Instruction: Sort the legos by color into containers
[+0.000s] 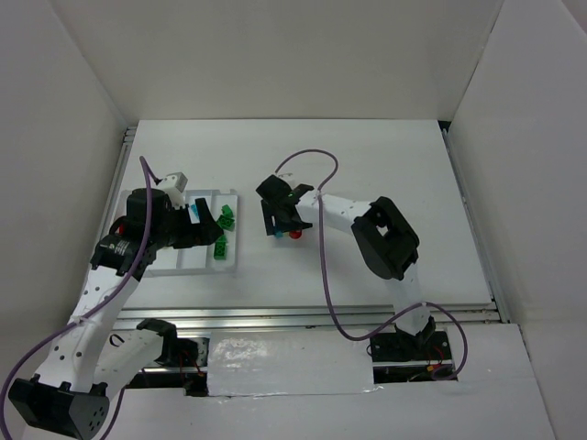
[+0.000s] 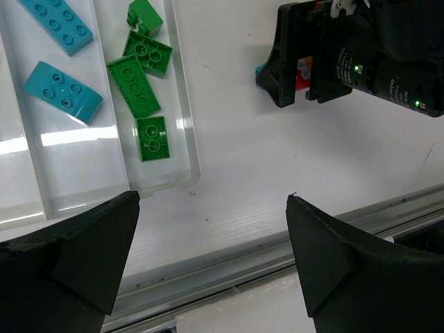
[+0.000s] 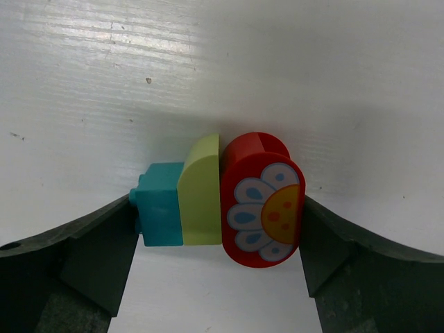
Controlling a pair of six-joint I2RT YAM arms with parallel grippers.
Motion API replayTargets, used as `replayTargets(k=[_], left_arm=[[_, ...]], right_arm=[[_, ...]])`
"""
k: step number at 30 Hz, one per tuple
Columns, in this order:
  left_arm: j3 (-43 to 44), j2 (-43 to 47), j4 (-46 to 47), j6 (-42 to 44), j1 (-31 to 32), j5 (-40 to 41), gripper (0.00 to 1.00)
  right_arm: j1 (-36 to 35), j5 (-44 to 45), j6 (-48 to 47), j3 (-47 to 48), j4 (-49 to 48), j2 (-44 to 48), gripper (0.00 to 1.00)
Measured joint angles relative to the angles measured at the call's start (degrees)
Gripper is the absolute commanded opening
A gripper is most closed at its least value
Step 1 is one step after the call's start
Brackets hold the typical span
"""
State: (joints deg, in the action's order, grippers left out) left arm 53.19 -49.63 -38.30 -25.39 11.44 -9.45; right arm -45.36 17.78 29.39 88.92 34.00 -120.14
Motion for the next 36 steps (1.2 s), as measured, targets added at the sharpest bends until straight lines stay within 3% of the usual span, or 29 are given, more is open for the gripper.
replayTargets(k=[2, 4, 5, 6, 7, 14, 18, 25, 32, 35, 36], left_arm=[[0.0, 0.0, 0.1, 0.0, 0.0, 0.0, 0.99], [-0.1, 0.0, 0.2, 0.0, 0.0, 0.0, 1.00], [-0.1, 0.0, 0.2, 0.0, 0.0, 0.0, 1.00], [-0.1, 0.0, 0.2, 0.0, 0.0, 0.1, 0.99], [-0.1, 0.0, 0.2, -0.1, 0.0, 0.2, 0.99], [-0.1, -2.1, 0.4, -2.3, 0.0, 0.4, 1.00], [-3.0, -4.4, 5.8, -9.4, 0.1, -7.8, 1.00], [-12.3, -4.6, 15.7, -23.2, 6.3, -18.5, 0.98], [-12.3, -4.6, 23.6, -29.6, 13.1, -22.8, 0.93], [-12.7, -4.7, 26.0, -31.7, 14.1, -23.4, 0.84], [-12.9, -4.7, 26.6, -32.0, 14.4, -23.5, 0.72]], right_arm=[[0.0, 0.0, 0.0, -0.5, -0.7, 0.1, 0.53], [-0.1, -0.2, -0.8, -1.6, -2.1, 0.7, 0.41], [-0.2, -0.4, -1.2, -2.7, -3.1, 1.4, 0.26], [-0.3, -0.8, -1.7, -3.7, -3.9, 2.1, 0.19], [-0.4, -1.2, -2.2, -4.9, -4.6, 2.8, 0.00], [-5.7, -4.9, -8.7, -19.0, -12.3, 14.4, 0.00], [-13.0, -7.9, -13.1, -26.7, -16.2, 26.6, 0.00], [-19.4, -10.3, -15.4, -31.0, -23.0, 41.1, 0.00], [-20.8, -11.0, -15.8, -31.6, -24.2, 43.7, 0.00], [-20.8, -11.0, -15.9, -31.6, -24.2, 44.2, 0.00], [-20.8, -10.9, -16.0, -31.6, -24.2, 44.4, 0.00]])
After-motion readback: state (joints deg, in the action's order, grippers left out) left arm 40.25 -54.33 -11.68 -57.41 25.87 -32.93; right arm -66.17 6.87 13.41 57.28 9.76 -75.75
